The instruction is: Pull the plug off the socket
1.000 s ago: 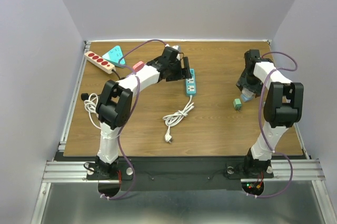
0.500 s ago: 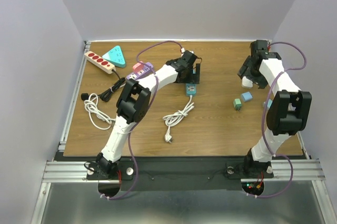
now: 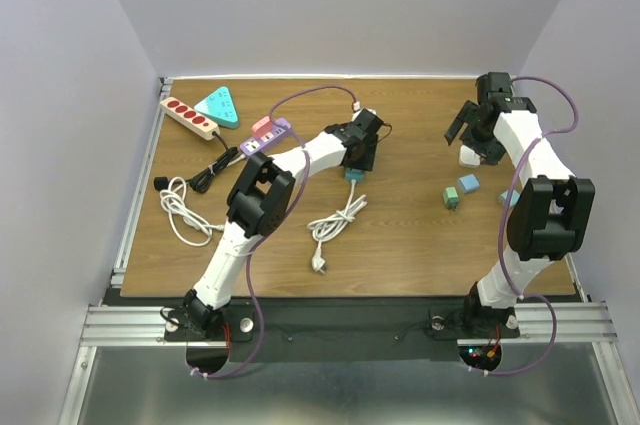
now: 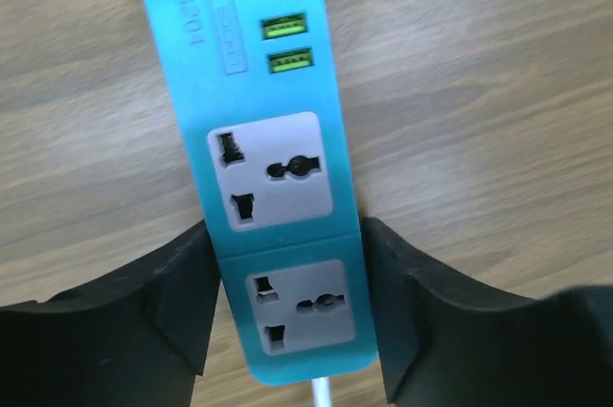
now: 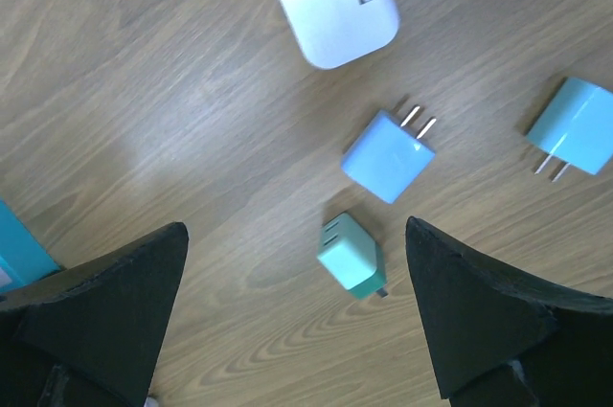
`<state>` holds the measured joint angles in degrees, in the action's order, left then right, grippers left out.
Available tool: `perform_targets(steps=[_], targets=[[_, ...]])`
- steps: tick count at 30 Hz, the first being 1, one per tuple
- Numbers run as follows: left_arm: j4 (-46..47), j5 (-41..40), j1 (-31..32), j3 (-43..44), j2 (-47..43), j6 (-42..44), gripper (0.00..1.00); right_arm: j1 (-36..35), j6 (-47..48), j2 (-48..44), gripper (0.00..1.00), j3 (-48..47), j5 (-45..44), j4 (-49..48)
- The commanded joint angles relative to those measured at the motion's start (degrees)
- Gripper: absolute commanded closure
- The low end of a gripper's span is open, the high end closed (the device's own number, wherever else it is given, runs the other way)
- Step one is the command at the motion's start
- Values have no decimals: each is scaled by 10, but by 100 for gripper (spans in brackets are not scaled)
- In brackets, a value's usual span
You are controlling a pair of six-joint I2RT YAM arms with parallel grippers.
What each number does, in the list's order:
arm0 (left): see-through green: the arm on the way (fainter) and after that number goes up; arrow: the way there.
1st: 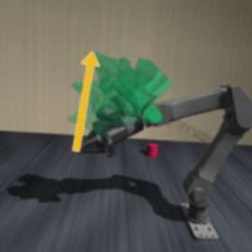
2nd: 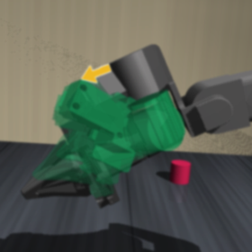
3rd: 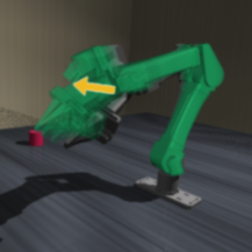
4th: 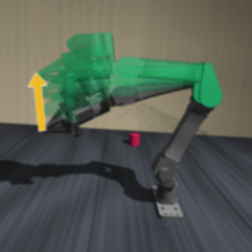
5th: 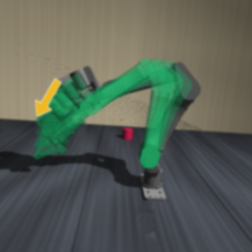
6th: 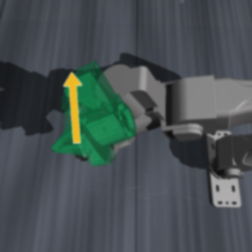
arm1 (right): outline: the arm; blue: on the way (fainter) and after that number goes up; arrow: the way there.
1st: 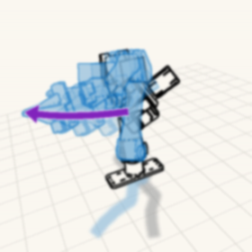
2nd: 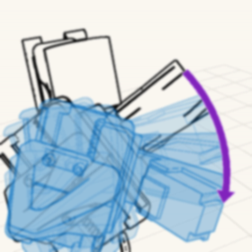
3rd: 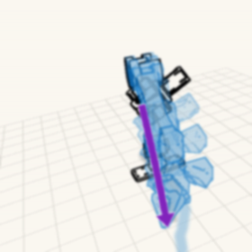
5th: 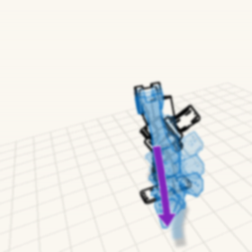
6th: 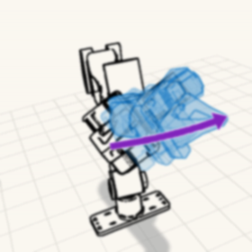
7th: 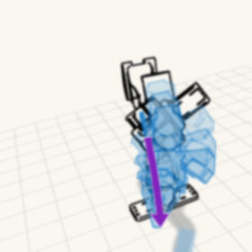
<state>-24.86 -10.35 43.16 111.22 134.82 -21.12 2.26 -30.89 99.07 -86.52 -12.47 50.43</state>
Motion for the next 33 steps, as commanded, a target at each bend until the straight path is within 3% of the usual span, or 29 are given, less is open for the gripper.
perform_targets(steps=[1, 2, 3, 5, 10, 12, 17, 23, 25, 33], targets=[[-10, -10, -32, -97, -58, 12, 54, -15, 3, -21, 0, -24, 25, -10], [-5, -9, -40, -112, -67, 16, 61, -16, 2, -22, 0, -26, 27, -12], [1, -8, -57, -142, -83, 19, 74, -21, 1, -21, 0, -27, 31, -13], [7, -3, -74, -171, -107, 29, 80, -22, -1, -18, 0, -29, 34, -17], [12, 16, -133, -257, -152, 52, 82, -59, -7, -8, 0, -31, 41, -21], [11, 32, -144, -287, -174, 66, 87, -73, -12, -2, 0, -34, 47, -24], [-4, 74, -149, -331, -213, 86, 88, -111, -10, 34, 0, -82, 83, -37], [2, 93, -149, -414, -298, 60, 90, -159, -12, 112, 0, -193, 117, -35], [-10, 86, -153, -443, -323, 48, 98, -168, -14, 137, 0, -226, 121, -34], [-14, 96, -220, -543, -400, -13, 100, -178, -9, 161, 0, -246, 121, -32]])
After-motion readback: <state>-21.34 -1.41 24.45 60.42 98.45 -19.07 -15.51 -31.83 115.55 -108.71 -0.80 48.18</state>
